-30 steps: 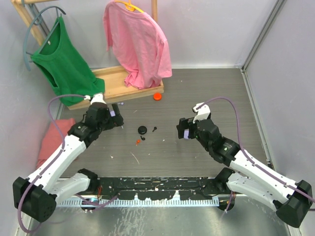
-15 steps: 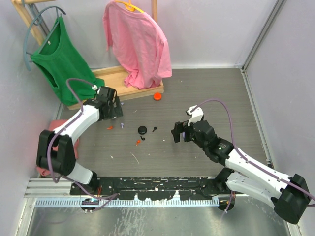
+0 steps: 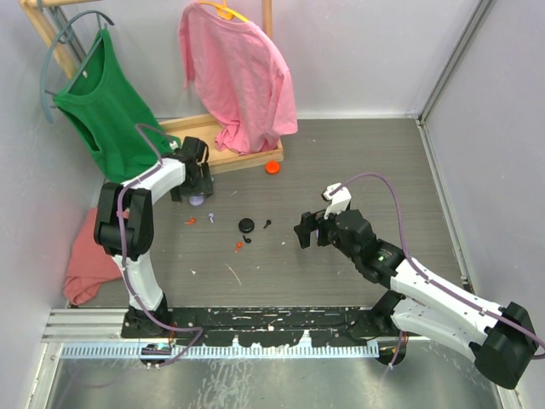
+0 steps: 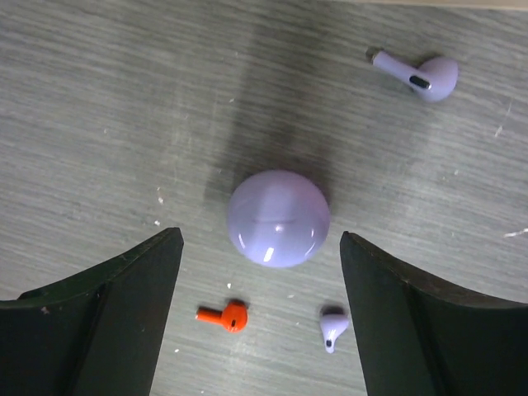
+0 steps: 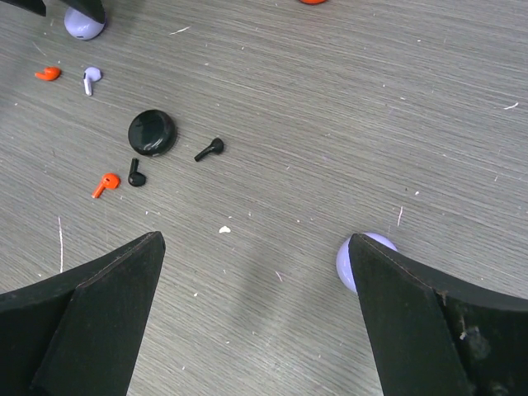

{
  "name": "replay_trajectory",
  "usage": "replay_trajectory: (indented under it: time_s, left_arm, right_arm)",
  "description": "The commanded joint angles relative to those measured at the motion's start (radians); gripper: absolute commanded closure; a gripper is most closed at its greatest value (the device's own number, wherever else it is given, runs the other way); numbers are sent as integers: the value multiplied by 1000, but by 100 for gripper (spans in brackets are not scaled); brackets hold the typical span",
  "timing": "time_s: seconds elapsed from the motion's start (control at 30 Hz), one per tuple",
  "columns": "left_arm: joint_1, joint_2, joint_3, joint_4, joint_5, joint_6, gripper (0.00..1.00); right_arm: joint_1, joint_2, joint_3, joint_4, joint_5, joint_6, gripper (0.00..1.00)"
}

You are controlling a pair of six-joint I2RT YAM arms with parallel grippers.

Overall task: Insert the wireless bluetooth earbuds into the charging case
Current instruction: Pick up the charging case at the center of the board.

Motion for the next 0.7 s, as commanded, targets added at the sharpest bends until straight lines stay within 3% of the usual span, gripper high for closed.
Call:
replay_trajectory:
  time_s: [0.0, 0.33, 0.67]
  left_arm:
    - [14, 51, 77, -15, 25, 23, 22]
    - [31, 99, 65, 13, 82, 9, 39]
    - [33, 25, -35, 83, 130, 5, 57]
  right_arm:
    - [-2, -10, 0, 61, 8, -7, 0]
    - [-3, 18, 5, 55, 8, -11, 0]
    - [-2, 59, 12, 77, -28, -13, 0]
